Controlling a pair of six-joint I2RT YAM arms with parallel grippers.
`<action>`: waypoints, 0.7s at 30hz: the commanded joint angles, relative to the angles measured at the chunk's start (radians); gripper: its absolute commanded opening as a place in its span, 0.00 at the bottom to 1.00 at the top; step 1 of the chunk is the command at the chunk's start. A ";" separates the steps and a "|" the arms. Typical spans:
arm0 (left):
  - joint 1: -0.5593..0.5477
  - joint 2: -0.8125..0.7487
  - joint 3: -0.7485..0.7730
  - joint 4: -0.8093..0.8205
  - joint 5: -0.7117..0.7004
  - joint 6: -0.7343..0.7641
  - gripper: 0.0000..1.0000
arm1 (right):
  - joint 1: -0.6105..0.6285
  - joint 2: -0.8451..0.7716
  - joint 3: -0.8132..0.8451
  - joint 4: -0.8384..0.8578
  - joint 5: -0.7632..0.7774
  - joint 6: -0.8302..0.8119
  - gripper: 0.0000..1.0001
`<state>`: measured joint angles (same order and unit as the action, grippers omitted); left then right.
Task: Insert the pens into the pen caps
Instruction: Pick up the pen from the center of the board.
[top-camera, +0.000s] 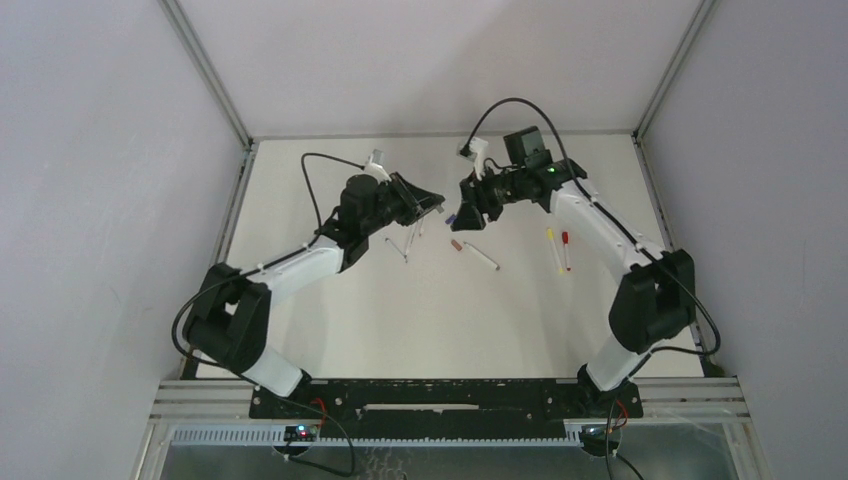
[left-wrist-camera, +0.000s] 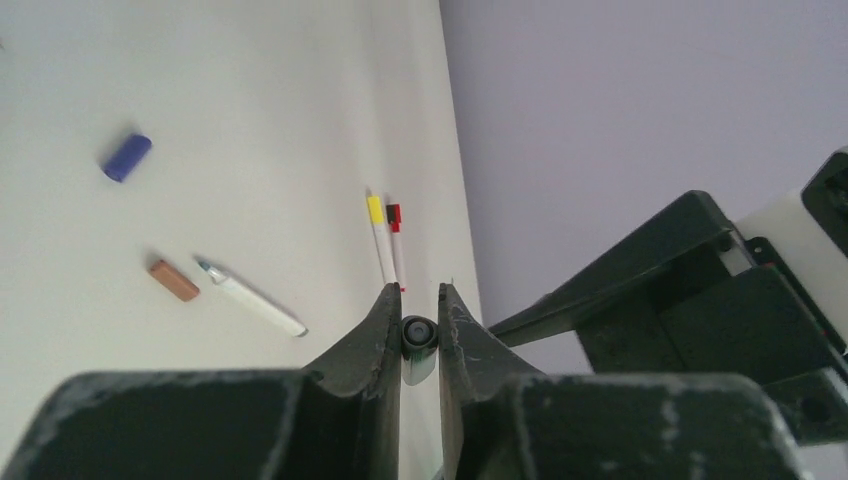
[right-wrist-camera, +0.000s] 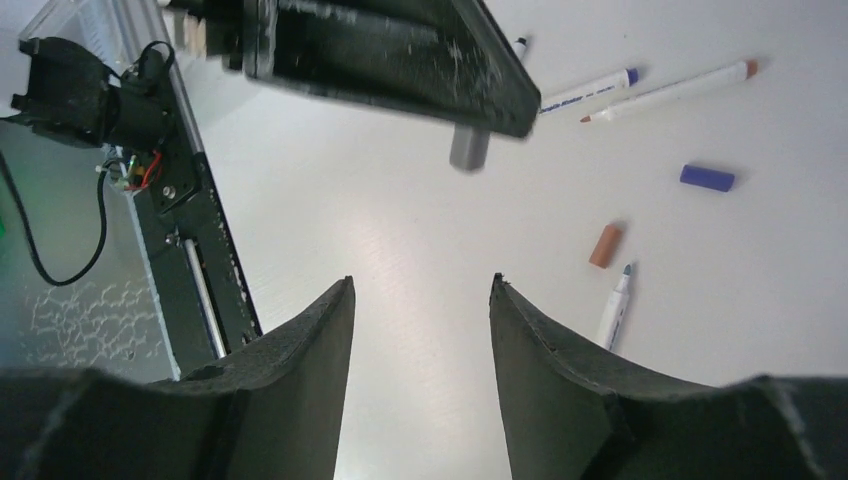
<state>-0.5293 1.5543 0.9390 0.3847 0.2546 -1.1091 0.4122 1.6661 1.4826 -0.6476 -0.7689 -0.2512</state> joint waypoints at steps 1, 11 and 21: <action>0.015 -0.123 0.024 -0.074 -0.064 0.191 0.00 | -0.055 -0.112 -0.025 -0.046 -0.122 -0.110 0.59; 0.038 -0.390 0.003 -0.226 -0.240 0.498 0.00 | -0.109 -0.194 -0.204 -0.021 -0.156 -0.257 0.62; 0.131 -0.678 -0.164 -0.305 -0.319 0.474 0.00 | -0.118 -0.068 -0.249 0.022 0.051 -0.141 0.61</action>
<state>-0.4366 0.9810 0.8715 0.1246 -0.0017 -0.6518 0.2790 1.5410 1.2423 -0.6712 -0.8516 -0.4404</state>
